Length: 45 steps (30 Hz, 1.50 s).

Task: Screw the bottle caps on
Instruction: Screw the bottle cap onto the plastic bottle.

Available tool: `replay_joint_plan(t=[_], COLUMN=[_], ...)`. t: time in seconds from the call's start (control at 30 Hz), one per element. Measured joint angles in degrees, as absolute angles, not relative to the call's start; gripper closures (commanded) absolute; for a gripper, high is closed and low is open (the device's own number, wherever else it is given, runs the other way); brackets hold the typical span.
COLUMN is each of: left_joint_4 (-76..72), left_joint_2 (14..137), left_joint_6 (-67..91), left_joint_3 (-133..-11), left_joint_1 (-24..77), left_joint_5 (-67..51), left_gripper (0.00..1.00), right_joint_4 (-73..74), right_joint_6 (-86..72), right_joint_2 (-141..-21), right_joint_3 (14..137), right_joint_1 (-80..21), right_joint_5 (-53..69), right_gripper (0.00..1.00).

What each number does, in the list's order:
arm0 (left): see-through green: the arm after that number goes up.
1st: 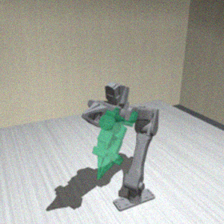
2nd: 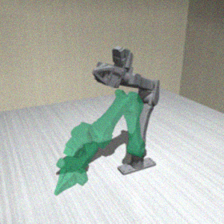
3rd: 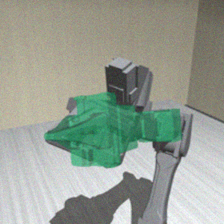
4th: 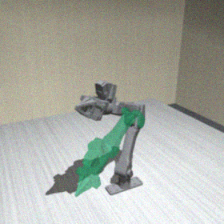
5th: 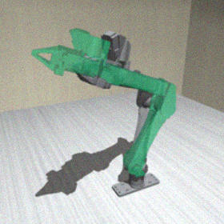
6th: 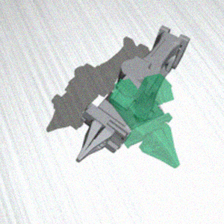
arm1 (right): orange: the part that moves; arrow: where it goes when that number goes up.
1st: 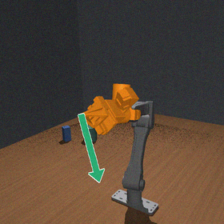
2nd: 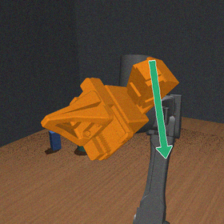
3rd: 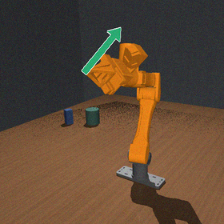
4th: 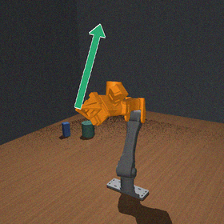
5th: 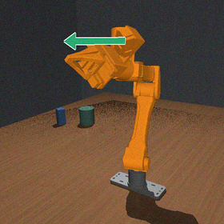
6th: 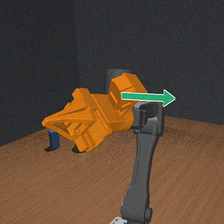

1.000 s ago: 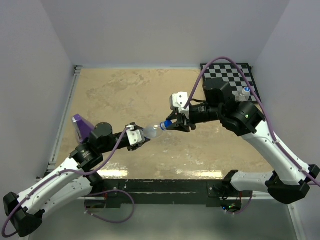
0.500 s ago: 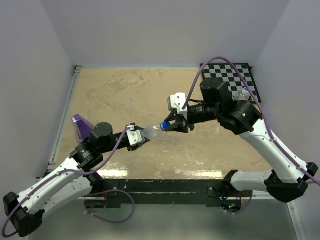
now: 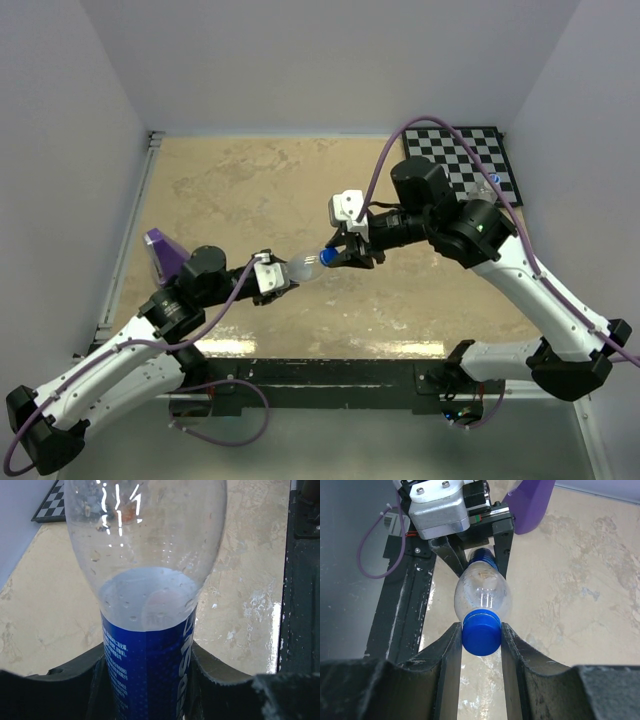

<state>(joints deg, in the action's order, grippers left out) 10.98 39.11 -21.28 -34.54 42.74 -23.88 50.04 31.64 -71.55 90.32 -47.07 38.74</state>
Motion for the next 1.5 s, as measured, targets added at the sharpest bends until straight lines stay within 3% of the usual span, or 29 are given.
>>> replay_joint_plan(t=[0.63, 1.5], left_joint_4=[10.2, 6.7], left_joint_2=[38.4, 41.0], left_joint_6=[-20.5, -19.0], left_joint_3=[-34.5, -34.6], left_joint_1=[42.4, 42.4], left_joint_5=[-22.5, -7.9], left_gripper=[0.55, 0.59], right_joint_4=[46.8, 37.0], right_joint_6=[24.4, -5.4], right_joint_2=[-71.6, -77.2], right_joint_3=[90.3, 91.9], right_joint_1=[-47.6, -47.4], right_joint_5=[36.2, 21.3], right_gripper=[1.0, 1.0])
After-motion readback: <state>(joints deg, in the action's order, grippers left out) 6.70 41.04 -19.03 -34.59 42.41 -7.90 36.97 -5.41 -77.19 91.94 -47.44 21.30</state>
